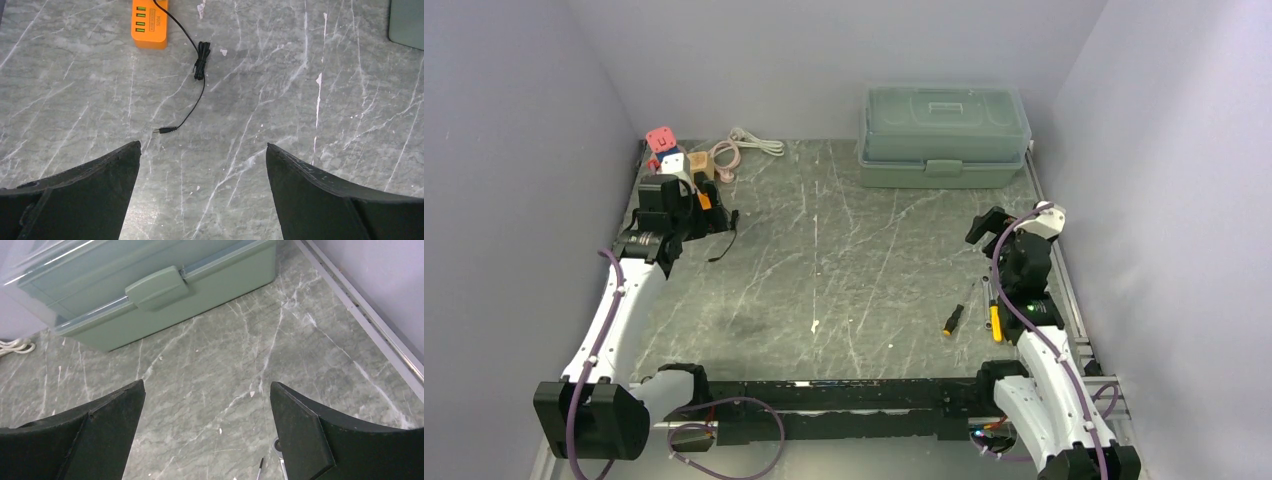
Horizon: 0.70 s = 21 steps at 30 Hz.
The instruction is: Pull the plug off the socket
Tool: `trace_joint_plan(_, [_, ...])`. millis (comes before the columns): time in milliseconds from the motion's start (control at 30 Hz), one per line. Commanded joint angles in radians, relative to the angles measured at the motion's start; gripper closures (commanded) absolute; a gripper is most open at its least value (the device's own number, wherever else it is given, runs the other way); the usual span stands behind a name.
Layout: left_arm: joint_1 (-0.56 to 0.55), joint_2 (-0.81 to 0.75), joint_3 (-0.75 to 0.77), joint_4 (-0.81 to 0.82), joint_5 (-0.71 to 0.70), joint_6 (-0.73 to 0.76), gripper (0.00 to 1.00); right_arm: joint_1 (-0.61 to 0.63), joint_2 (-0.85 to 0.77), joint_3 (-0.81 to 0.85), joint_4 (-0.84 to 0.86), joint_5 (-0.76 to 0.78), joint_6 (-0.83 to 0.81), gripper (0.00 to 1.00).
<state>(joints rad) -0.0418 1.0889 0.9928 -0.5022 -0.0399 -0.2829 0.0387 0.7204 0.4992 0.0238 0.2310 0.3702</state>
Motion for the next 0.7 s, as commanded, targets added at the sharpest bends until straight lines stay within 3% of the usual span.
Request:
trace_joint_plan(0, [0.003,-0.02,0.039,-0.005,-0.014,-0.005,0.01,-0.002,-0.023,0.04,0.033,0.002,0.007,0.0])
trace_joint_plan(400, [0.003,0.017,0.031,0.06,0.016,0.056,0.01,-0.002,-0.056,0.064,-0.015,-0.062,0.002,0.0])
trace_joint_plan(667, [0.071,0.312,0.224,0.067,0.042,0.081,0.01,-0.002,-0.088,0.101,-0.091,-0.188,-0.005,0.0])
